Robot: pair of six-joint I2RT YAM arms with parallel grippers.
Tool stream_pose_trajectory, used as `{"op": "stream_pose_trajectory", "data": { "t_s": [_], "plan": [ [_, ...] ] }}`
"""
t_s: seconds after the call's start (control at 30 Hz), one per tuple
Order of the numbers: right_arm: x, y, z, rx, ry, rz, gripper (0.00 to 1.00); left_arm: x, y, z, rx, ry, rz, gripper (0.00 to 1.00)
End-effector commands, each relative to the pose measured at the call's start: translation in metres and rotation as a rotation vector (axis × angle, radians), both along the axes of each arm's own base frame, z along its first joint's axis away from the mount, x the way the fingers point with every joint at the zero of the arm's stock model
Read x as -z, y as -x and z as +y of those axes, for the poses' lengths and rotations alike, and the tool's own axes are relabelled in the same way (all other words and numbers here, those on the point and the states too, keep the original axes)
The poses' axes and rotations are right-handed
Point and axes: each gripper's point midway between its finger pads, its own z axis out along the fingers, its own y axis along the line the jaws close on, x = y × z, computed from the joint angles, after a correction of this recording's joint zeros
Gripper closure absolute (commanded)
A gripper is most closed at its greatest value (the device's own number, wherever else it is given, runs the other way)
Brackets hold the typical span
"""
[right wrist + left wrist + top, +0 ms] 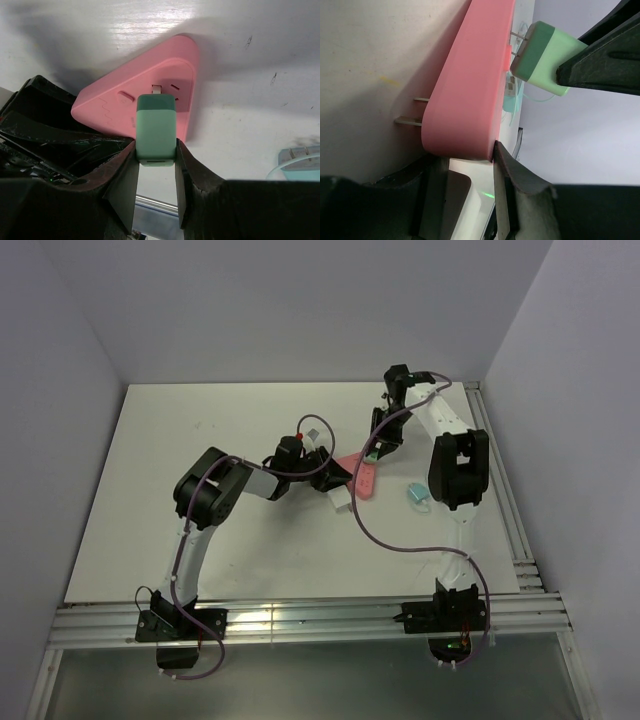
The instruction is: Insert the plug
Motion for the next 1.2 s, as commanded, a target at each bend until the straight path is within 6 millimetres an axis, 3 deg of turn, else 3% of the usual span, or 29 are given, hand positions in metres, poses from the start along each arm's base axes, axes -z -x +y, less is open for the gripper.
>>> {"op": "stream_pose_trajectory", "data": {
  "t_s": [0.0,0.1,0.33,0.53,0.6,0.67,0.7,0.83,1.03,1.17],
  "plan": [
    [0.081,0.048,-0.003,-0.059,0.187,0.261,1.00,0.050,0.016,0.005,0.034,-0.143,0.013,1.00],
    [0.075,0.055,0.000,-0.063,0.210,0.264,1.00,0.047,0.021,0.008,0.047,-0.154,0.006,1.00],
    [0.070,0.112,0.008,-0.088,0.170,0.319,1.00,0.044,0.045,0.025,0.070,-0.181,0.000,1.00],
    [0.055,0.125,0.009,-0.079,0.121,0.279,1.00,0.040,0.064,0.039,0.076,-0.191,-0.007,1.00],
    [0.055,0.123,0.008,-0.072,0.122,0.277,1.00,0.040,0.065,0.045,0.068,-0.201,-0.012,0.96],
    [0.053,0.114,0.007,-0.058,0.121,0.254,1.00,0.034,0.062,0.046,0.059,-0.192,-0.026,0.77],
    [0.054,0.111,0.007,-0.053,0.117,0.257,1.00,0.032,0.062,0.046,0.055,-0.189,-0.030,0.61],
    [0.044,0.085,0.011,-0.045,0.101,0.214,1.00,0.021,0.055,0.042,0.036,-0.156,-0.057,0.39],
    [0.039,0.067,0.011,-0.031,0.099,0.179,1.00,0.019,0.045,0.040,-0.013,-0.136,-0.055,0.37],
    [0.032,0.055,0.007,0.003,0.131,0.120,0.95,0.023,0.045,0.037,-0.020,-0.123,-0.037,0.46]
  ]
}}
